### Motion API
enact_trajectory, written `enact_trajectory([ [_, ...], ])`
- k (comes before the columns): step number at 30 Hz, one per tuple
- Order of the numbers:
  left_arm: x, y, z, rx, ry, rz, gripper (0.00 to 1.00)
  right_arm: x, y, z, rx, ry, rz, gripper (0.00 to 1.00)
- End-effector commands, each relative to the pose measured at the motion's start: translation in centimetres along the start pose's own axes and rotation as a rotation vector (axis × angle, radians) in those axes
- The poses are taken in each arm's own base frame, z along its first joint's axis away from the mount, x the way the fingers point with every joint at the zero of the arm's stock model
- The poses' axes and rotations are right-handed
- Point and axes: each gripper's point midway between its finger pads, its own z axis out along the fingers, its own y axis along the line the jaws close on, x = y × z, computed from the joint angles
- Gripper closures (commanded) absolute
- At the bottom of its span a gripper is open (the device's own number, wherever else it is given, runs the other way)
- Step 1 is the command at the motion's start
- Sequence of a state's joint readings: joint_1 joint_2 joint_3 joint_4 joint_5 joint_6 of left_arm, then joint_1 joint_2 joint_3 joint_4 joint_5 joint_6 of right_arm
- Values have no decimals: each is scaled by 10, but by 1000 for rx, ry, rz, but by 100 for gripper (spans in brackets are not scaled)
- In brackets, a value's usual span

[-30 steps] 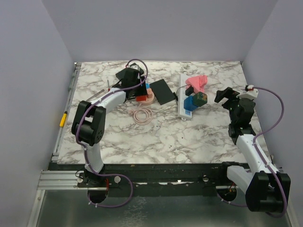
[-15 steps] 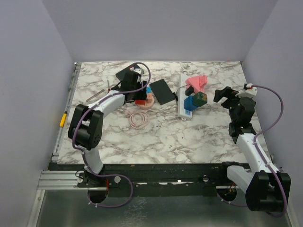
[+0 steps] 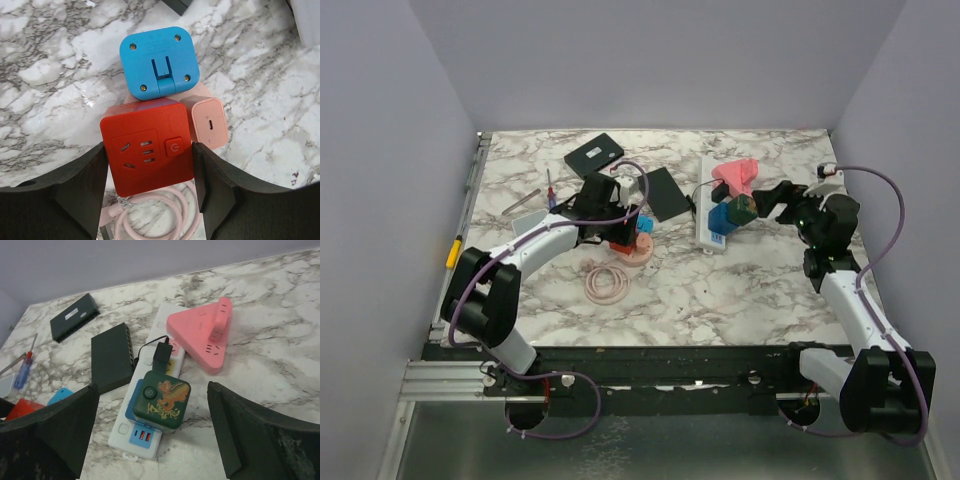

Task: Pull the plug off the socket
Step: Move the socket to the center of the board.

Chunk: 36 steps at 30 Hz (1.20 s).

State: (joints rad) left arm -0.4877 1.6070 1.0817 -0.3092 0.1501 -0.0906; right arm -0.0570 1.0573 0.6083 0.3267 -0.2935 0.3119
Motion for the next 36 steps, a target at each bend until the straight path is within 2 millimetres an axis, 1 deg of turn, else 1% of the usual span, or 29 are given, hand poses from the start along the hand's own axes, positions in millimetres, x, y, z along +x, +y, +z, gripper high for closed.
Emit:
enact_trajectory([
  [1, 64, -33, -6, 168, 212, 105, 55, 7, 44, -2, -192, 73, -37, 6],
  [4, 69, -49, -10, 220, 235, 163, 55, 26, 78, -7, -267, 124, -76, 5],
  [6, 70, -50, -11, 214, 238, 177, 54, 43, 100, -14, -304, 150, -107, 6],
  [9, 64, -49, -14, 196, 213, 188, 50, 74, 133, -34, -394, 184, -134, 7],
  [11, 56, -47, -18, 178, 175, 190, 40, 93, 151, -49, -450, 215, -137, 9],
  [14, 46, -41, -22, 132, 123, 188, 26, 115, 171, -65, -502, 256, -131, 10],
  [17, 41, -41, -25, 120, 92, 175, 20, 133, 185, -75, -532, 295, -143, 11],
  [19, 39, -44, -25, 133, 82, 168, 19, 142, 191, -76, -527, 305, -173, 12],
  [23, 37, -48, -24, 154, 78, 158, 16, 155, 201, -70, -493, 299, -239, 13],
  [28, 33, -54, -23, 188, 57, 154, 14, 173, 210, -56, -458, 296, -331, 15],
  [30, 32, -53, -21, 184, 58, 153, 15, 181, 213, -51, -442, 300, -380, 15],
  [34, 36, -49, -16, 160, 75, 119, 23, 188, 221, -42, -435, 300, -425, 16],
  [36, 37, -49, -15, 163, 80, 116, 25, 190, 224, -38, -443, 295, -430, 13],
])
